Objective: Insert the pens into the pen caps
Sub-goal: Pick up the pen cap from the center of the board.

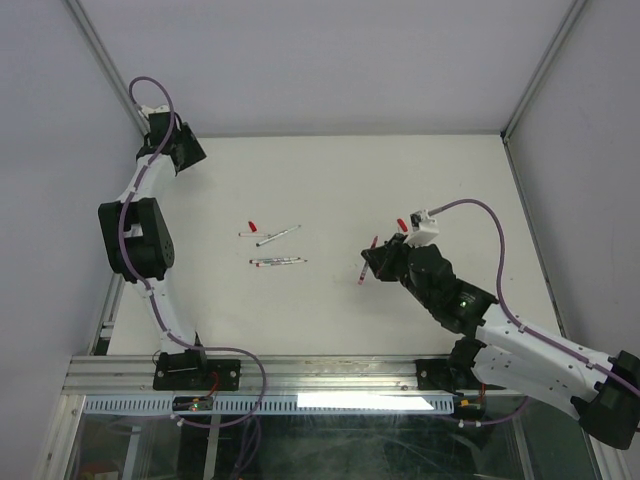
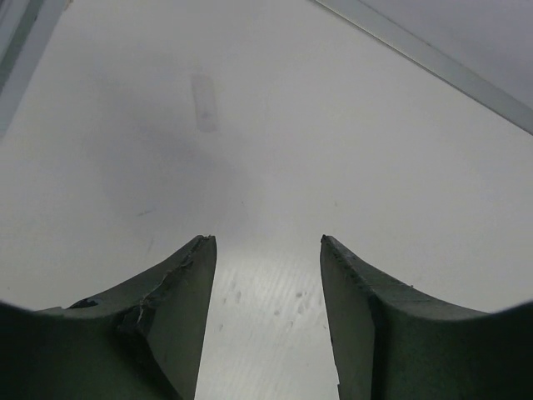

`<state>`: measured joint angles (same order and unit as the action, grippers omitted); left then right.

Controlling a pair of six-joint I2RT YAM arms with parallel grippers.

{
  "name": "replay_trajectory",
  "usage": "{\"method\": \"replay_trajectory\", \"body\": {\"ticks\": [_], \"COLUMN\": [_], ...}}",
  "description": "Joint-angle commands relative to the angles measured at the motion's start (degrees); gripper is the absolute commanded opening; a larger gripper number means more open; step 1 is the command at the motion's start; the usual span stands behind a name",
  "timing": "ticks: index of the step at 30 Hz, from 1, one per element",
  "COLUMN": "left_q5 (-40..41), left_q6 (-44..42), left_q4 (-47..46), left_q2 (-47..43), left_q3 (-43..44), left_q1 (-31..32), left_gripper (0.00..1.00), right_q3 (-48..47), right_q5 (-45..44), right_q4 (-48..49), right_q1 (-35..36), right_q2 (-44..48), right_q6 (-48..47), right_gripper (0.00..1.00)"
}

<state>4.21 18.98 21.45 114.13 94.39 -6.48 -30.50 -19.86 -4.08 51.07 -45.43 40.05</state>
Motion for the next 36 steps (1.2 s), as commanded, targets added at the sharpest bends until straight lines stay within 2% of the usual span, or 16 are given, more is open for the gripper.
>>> {"method": "replay_trajectory", "body": {"ticks": [1, 3, 6, 10, 18, 24, 36], "left_q5": [0.3, -1.2, 0.9, 0.9, -0.8, -0.7, 1.0], "left_q6": [-0.4, -0.1, -1.4, -1.3, 0.1, -0.3, 0.7], "left_q4": [-1.5, -1.2, -3.8, -2.8, -8.5, -12.1, -11.7], "left_q2": [4.8, 7.9, 8.9, 11.4, 13.4, 15.1, 21.5], "left_q3": [7.4, 10.4, 10.3, 11.8, 8.6, 10.1, 14.9], "left_q1": [-3.0, -4.1, -3.9, -3.9, -4.2, -4.2, -4.4], "left_gripper": [0.54, 0.54, 0.56, 0.53, 0.52, 0.52, 0.53], "right_q3": [-0.6, -0.7, -0.8, -0.9, -0.5, 0.6, 0.3], "right_q5": [0.4, 0.2, 0.0, -0.6, -0.1, -0.3, -0.3], "right_q4": [0.1, -0.4, -0.9, -1.3, -1.7, -2.2, -3.0], "right_q1": [0.0, 0.0, 0.0, 0.0, 0.0, 0.0, 0.0], "right_q2": [0.5, 0.3, 0.3, 0.2, 0.1, 0.5, -0.8], "right_q6": [-1.7, -2.2, -2.9, -3.4, -3.5, -3.4, -4.2], "right_gripper": [0.00, 0.00, 0.00, 0.00, 0.00, 0.00, 0.00]}}
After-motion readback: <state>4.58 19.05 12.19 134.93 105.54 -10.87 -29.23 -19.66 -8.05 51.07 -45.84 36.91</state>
